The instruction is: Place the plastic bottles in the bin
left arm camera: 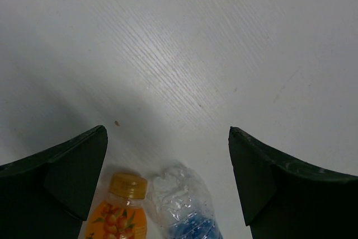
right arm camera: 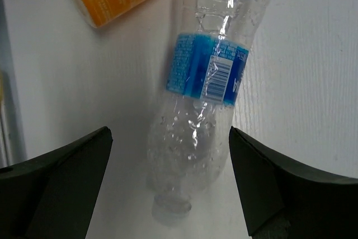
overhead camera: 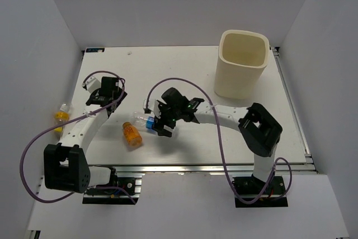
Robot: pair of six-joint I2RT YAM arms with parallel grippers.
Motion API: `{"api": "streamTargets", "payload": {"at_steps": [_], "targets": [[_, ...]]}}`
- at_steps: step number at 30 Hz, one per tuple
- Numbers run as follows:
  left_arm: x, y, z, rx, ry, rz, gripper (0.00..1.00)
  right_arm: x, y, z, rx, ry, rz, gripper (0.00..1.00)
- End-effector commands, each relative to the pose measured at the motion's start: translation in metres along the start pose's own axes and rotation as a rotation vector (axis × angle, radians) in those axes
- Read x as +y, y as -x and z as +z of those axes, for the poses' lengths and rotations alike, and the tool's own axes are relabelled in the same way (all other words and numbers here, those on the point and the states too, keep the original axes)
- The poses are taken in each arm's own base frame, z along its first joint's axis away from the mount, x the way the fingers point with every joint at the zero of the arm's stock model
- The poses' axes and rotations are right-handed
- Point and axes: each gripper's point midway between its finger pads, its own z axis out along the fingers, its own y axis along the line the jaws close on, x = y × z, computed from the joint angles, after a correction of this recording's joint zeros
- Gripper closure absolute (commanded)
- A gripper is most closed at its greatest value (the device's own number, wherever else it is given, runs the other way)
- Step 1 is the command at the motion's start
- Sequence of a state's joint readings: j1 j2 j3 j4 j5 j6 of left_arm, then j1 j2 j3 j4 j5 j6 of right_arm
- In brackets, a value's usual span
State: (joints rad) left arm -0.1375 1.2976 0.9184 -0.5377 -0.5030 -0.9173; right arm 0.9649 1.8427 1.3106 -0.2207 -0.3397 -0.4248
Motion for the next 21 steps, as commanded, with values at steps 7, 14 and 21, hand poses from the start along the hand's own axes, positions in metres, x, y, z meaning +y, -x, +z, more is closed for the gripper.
{"api": "streamTargets", "payload": {"at_steps": [7, 14, 21], "targets": [[0.009, -0.035, -0.016, 0.124, -0.101, 0.027, 0.02, -0.036, -0.018, 0.025, -0.045, -0.248, 0.033, 0.21], [0.015, -0.066, -0.022, 0.245, -0.152, 0.069, 0.02, -0.066, 0.017, -0.021, -0.164, -0.451, 0.050, 0.69], [0.037, -0.081, -0.029, 0.288, -0.118, 0.096, 0.02, -0.147, 0.088, -0.170, -0.378, -0.781, 0.100, 0.68]]}}
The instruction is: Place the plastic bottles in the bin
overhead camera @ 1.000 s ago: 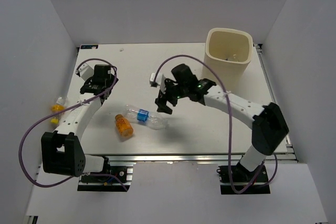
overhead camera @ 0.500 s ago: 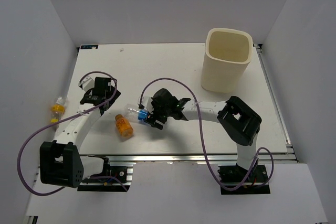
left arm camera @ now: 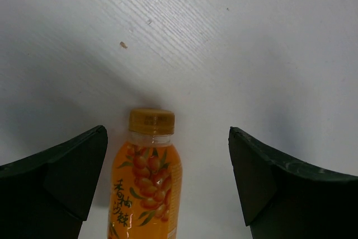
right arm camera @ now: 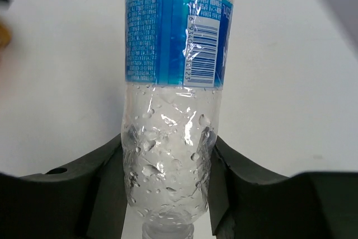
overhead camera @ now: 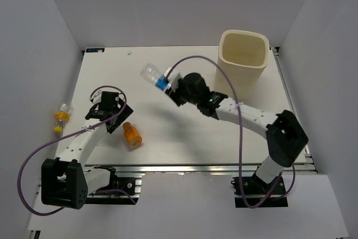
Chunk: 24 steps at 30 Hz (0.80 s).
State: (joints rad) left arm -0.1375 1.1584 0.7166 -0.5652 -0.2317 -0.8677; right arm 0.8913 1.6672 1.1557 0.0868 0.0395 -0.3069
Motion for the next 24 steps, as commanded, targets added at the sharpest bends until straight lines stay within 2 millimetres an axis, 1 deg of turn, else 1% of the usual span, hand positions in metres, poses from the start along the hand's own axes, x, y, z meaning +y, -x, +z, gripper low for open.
{"api": "streamTargets", "payload": {"at_steps": [1, 2, 3, 4, 5, 6, 7, 8, 9, 10, 11, 12, 13, 14, 15, 16, 17, 18, 19, 20, 22, 24], "targets": [[0.007, -0.010, -0.007, 0.031, -0.010, 0.016, 0.02, -0.105, 0.098, -0.062, -0.250, -0.293, 0.063, 0.68], [0.010, -0.015, -0.006, 0.042, -0.006, 0.017, 0.02, -0.128, 0.119, -0.080, -0.299, -0.352, 0.075, 0.66], [0.009, -0.018, -0.005, 0.056, -0.015, 0.020, 0.02, -0.158, 0.126, -0.103, -0.326, -0.424, 0.096, 0.66], [0.011, -0.021, -0.003, 0.063, -0.008, 0.024, 0.02, -0.174, 0.131, -0.115, -0.343, -0.465, 0.101, 0.66], [0.012, -0.024, -0.002, 0.074, -0.013, 0.025, 0.02, -0.195, 0.139, -0.132, -0.364, -0.531, 0.108, 0.64], [0.015, -0.029, 0.001, 0.088, -0.004, 0.029, 0.02, -0.223, 0.133, -0.149, -0.356, -0.608, 0.112, 0.64], [0.018, -0.032, 0.003, 0.098, 0.005, 0.032, 0.02, -0.239, 0.132, -0.159, -0.354, -0.657, 0.115, 0.64], [0.019, -0.035, 0.004, 0.109, 0.013, 0.034, 0.02, -0.255, 0.124, -0.168, -0.334, -0.713, 0.128, 0.64], [0.022, -0.039, 0.007, 0.125, 0.024, 0.038, 0.02, -0.280, 0.116, -0.183, -0.322, -0.772, 0.140, 0.64], [0.022, -0.042, 0.008, 0.136, 0.025, 0.036, 0.02, -0.291, 0.111, -0.188, -0.312, -0.785, 0.141, 0.63], [0.023, -0.044, 0.009, 0.145, 0.025, 0.038, 0.02, -0.297, 0.103, -0.189, -0.296, -0.773, 0.144, 0.60], [0.026, -0.047, 0.011, 0.152, 0.033, 0.038, 0.02, -0.317, 0.090, -0.197, -0.275, -0.803, 0.160, 0.58], [0.029, -0.050, 0.012, 0.161, 0.045, 0.044, 0.02, -0.323, 0.084, -0.198, -0.269, -0.801, 0.174, 0.56], [0.031, -0.051, 0.013, 0.166, 0.055, 0.053, 0.02, -0.327, 0.075, -0.195, -0.243, -0.778, 0.179, 0.54], [0.032, -0.052, 0.013, 0.171, 0.059, 0.063, 0.02, -0.341, 0.063, -0.198, -0.218, -0.796, 0.184, 0.51], [0.034, -0.054, 0.015, 0.178, 0.070, 0.067, 0.02, -0.346, 0.056, -0.197, -0.187, -0.799, 0.158, 0.47], [0.034, -0.056, 0.016, 0.184, 0.068, 0.067, 0.02, -0.352, 0.048, -0.199, -0.161, -0.815, 0.155, 0.36], [0.032, -0.058, 0.017, 0.196, 0.058, 0.066, 0.02, -0.359, 0.035, -0.199, -0.125, -0.830, 0.162, 0.29], [0.029, -0.059, 0.019, 0.199, 0.044, 0.062, 0.02, -0.362, 0.033, -0.202, -0.111, -0.837, 0.167, 0.17], [0.028, -0.062, 0.021, 0.210, 0.040, 0.063, 0.02, -0.364, 0.025, -0.204, -0.087, -0.838, 0.179, 0.12], [0.024, -0.065, 0.024, 0.217, 0.018, 0.055, 0.02, -0.361, 0.023, -0.207, -0.080, -0.835, 0.186, 0.11], [0.020, -0.066, 0.026, 0.219, 0.005, 0.052, 0.02, -0.355, 0.035, -0.216, -0.120, -0.825, 0.174, 0.11]]}}
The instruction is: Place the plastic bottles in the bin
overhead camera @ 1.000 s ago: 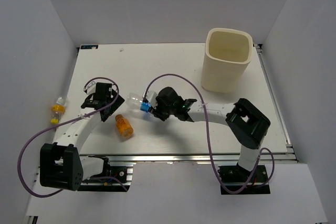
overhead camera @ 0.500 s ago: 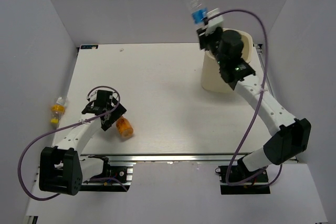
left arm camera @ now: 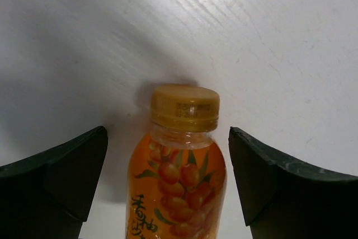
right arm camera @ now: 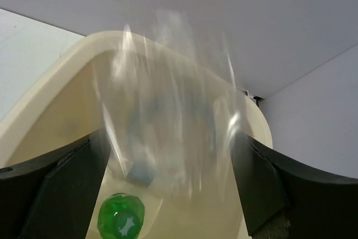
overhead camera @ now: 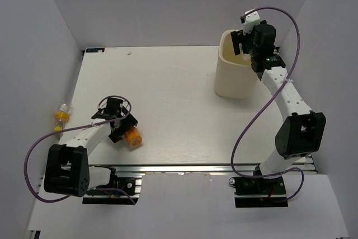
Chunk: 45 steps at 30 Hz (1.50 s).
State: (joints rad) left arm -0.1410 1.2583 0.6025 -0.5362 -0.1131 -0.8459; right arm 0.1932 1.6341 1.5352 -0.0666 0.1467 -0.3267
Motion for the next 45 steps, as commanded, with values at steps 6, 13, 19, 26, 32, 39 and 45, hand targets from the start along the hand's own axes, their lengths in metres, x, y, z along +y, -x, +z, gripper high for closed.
{"api": "streamTargets", "payload": {"at_steps": [6, 13, 19, 26, 32, 39, 45], "targets": [[-0.021, -0.005, 0.005, 0.009, -0.089, 0.014, 0.20, -0.004, 0.073, -0.064, -0.219, 0.068, 0.018, 0.11], [-0.032, 0.000, 0.005, 0.001, -0.103, 0.030, 0.45, 0.036, 0.068, -0.108, -0.244, 0.275, 0.063, 0.11], [-0.092, 0.048, -0.026, -0.146, -0.245, 0.020, 0.59, 0.129, 0.055, -0.164, -0.257, 0.702, 0.089, 0.11], [-0.200, 0.106, -0.118, -0.445, -0.456, 0.040, 0.64, 0.260, 0.038, -0.198, -0.192, 1.054, 0.146, 0.11], [-0.249, 0.116, -0.168, -0.540, -0.682, 0.003, 0.66, 0.295, 0.055, -0.185, -0.171, 1.110, 0.320, 0.11], [-0.269, 0.108, -0.196, -0.574, -0.804, 0.027, 0.66, 0.308, 0.080, -0.177, -0.217, 1.122, 0.440, 0.11], [-0.288, 0.102, -0.217, -0.568, -0.934, 0.046, 0.66, 0.326, 0.085, -0.158, -0.177, 1.144, 0.482, 0.11]]}}
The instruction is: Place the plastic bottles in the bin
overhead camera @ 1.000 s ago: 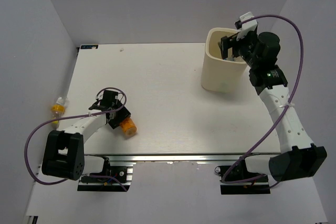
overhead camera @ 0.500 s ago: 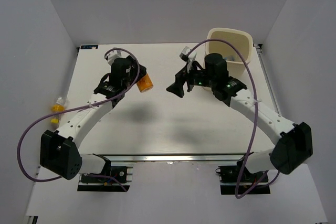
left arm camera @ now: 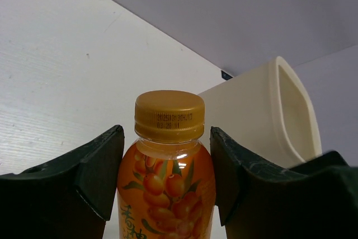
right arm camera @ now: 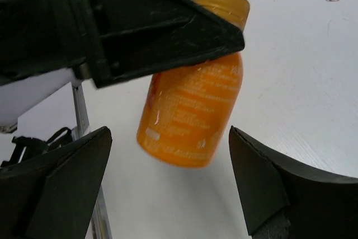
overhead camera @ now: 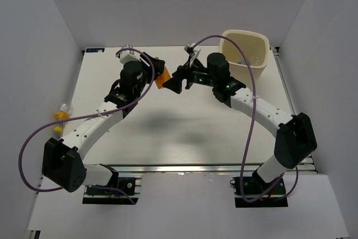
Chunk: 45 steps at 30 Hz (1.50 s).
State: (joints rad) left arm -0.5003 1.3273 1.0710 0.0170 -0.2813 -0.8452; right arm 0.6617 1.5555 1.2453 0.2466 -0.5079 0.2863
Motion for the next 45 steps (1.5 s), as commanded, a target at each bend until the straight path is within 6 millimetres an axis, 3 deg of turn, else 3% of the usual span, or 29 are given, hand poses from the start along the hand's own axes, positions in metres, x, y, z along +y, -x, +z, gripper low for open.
{"api": "streamTargets", "payload": {"at_steps": [1, 8, 11, 14, 15, 16, 20, 22, 23, 25, 26, 27, 28, 30, 32, 33, 35, 36, 37, 38, 39, 41, 42, 45], "targets": [[-0.029, 0.014, -0.010, -0.030, -0.121, -0.013, 0.66, 0.006, 0.033, 0.018, -0.070, 0.038, -0.001, 0.11], [-0.040, 0.010, -0.012, -0.010, -0.181, -0.013, 0.65, -0.007, 0.030, 0.038, -0.048, 0.034, 0.006, 0.11], [-0.042, 0.012, -0.015, -0.012, -0.188, -0.001, 0.62, -0.008, 0.030, 0.042, -0.049, 0.039, 0.007, 0.19], [-0.042, 0.016, -0.017, -0.024, -0.183, 0.024, 0.33, -0.007, 0.031, 0.040, -0.066, 0.038, 0.006, 0.45], [-0.039, 0.017, -0.018, -0.025, -0.169, 0.038, 0.09, -0.008, 0.032, 0.039, -0.072, 0.034, 0.004, 0.55], [-0.038, 0.020, -0.020, -0.030, -0.160, 0.055, 0.02, -0.007, 0.038, 0.035, -0.088, 0.027, -0.014, 0.58], [-0.023, 0.045, -0.026, -0.090, -0.050, 0.236, 0.02, -0.029, 0.047, 0.019, -0.108, -0.080, -0.042, 0.63], [-0.011, 0.066, -0.032, -0.119, 0.045, 0.293, 0.02, -0.049, 0.065, -0.001, -0.144, -0.142, -0.048, 0.67], [0.004, 0.075, -0.034, -0.133, 0.119, 0.345, 0.02, -0.056, 0.067, -0.008, -0.143, -0.161, -0.046, 0.68], [0.024, 0.107, -0.036, -0.183, 0.200, 0.390, 0.02, -0.078, 0.094, -0.036, -0.182, -0.240, -0.071, 0.69], [0.042, 0.114, -0.035, -0.172, 0.264, 0.443, 0.02, -0.089, 0.102, -0.047, -0.184, -0.284, -0.097, 0.69], [0.068, 0.136, -0.036, -0.197, 0.348, 0.457, 0.02, -0.098, 0.115, -0.063, -0.184, -0.355, -0.103, 0.70], [0.079, 0.147, -0.036, -0.196, 0.383, 0.479, 0.02, -0.115, 0.124, -0.081, -0.188, -0.426, -0.111, 0.70], [0.129, 0.164, -0.037, -0.157, 0.563, 0.577, 0.02, -0.139, 0.126, -0.108, -0.151, -0.550, -0.119, 0.69], [0.164, 0.170, -0.043, -0.113, 0.694, 0.702, 0.02, -0.161, 0.141, -0.139, -0.165, -0.659, -0.151, 0.62], [0.184, 0.174, -0.046, -0.104, 0.756, 0.739, 0.02, -0.180, 0.144, -0.159, -0.157, -0.752, -0.181, 0.68], [0.217, 0.173, -0.057, -0.061, 0.866, 0.837, 0.02, -0.194, 0.148, -0.180, -0.130, -0.833, -0.196, 0.70], [0.236, 0.179, -0.066, -0.058, 0.923, 0.835, 0.02, -0.212, 0.144, -0.194, -0.096, -0.900, -0.208, 0.65], [0.246, 0.178, -0.066, -0.042, 0.924, 0.838, 0.02, -0.218, 0.138, -0.200, -0.057, -0.926, -0.198, 0.57], [0.265, 0.180, -0.073, -0.019, 0.952, 0.831, 0.02, -0.221, 0.145, -0.206, -0.052, -0.948, -0.213, 0.48], [0.284, 0.188, -0.083, -0.016, 0.986, 0.805, 0.02, -0.232, 0.140, -0.210, -0.013, -0.971, -0.221, 0.39], [0.303, 0.188, -0.088, 0.032, 1.007, 0.796, 0.02, -0.234, 0.139, -0.212, 0.031, -0.982, -0.226, 0.27], [0.315, 0.192, -0.095, 0.049, 1.042, 0.796, 0.02, -0.239, 0.135, -0.213, 0.051, -0.990, -0.222, 0.11], [0.339, 0.190, -0.096, 0.136, 1.050, 0.861, 0.02, -0.240, 0.142, -0.223, 0.050, -1.046, -0.250, 0.11]]}}
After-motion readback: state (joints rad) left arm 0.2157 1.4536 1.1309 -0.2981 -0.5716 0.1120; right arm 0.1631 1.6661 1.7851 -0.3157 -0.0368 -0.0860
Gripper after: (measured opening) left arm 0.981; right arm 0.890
